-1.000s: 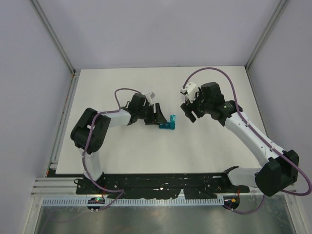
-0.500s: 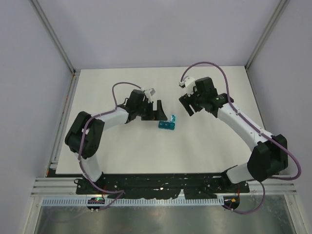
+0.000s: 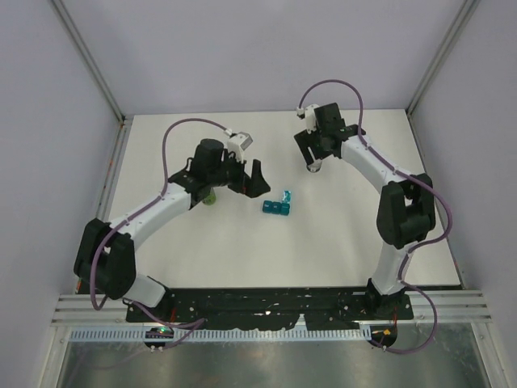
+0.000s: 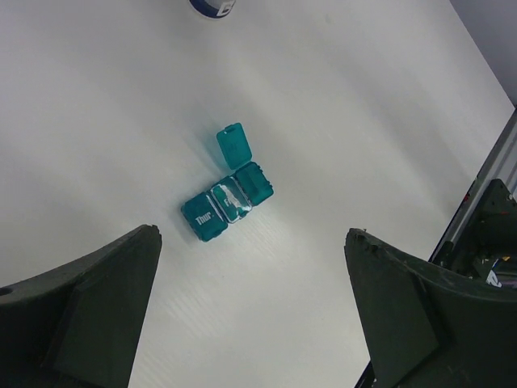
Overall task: Sort the pills into containers
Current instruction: Place the pill container at the center of the board, then unscrew the lid of the pill bottle.
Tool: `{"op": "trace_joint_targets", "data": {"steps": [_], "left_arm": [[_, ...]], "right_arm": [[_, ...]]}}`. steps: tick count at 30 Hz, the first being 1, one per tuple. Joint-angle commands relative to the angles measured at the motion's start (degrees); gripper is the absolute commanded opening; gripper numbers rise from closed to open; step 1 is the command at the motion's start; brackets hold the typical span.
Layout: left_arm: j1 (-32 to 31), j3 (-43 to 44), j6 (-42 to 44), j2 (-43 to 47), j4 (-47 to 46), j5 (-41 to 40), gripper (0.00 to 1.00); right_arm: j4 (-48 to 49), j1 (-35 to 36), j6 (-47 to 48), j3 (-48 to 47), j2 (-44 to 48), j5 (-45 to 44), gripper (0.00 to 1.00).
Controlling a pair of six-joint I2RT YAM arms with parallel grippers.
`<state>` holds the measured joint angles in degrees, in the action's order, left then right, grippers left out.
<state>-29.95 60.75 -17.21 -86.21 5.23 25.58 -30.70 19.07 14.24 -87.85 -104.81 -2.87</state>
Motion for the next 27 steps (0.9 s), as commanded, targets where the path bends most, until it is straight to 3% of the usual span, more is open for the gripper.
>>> {"op": "trace_joint_targets", "data": {"steps": [1, 8, 18, 23, 27], "left_arm": [[-0.10, -1.51, 6.40, 6.14, 2.58, 1.31, 1.00], [-0.19, -3.53, 8.69, 11.85, 3.64, 1.49, 1.00], [-0.19, -4.06, 9.48, 13.09, 4.43, 1.75, 1.00], [-0.19, -4.06, 10.27, 13.97, 4.96, 1.66, 1.00], [-0.10, -3.71, 11.32, 14.84, 5.40, 1.58, 1.00]], "right_arm": [[-1.99, -2.10, -2.55, -7.05, -4.16, 1.99, 0.79], [-3.49, -3.25, -3.51, -10.84, -10.84, 5.33, 0.79], [-4.90, -3.43, -4.66, -14.27, -16.47, 6.83, 0.77], [-5.60, -3.86, -4.75, -15.15, -17.79, 7.27, 0.70], [-5.60, -4.22, -4.40, -14.80, -17.01, 7.62, 0.55]]}}
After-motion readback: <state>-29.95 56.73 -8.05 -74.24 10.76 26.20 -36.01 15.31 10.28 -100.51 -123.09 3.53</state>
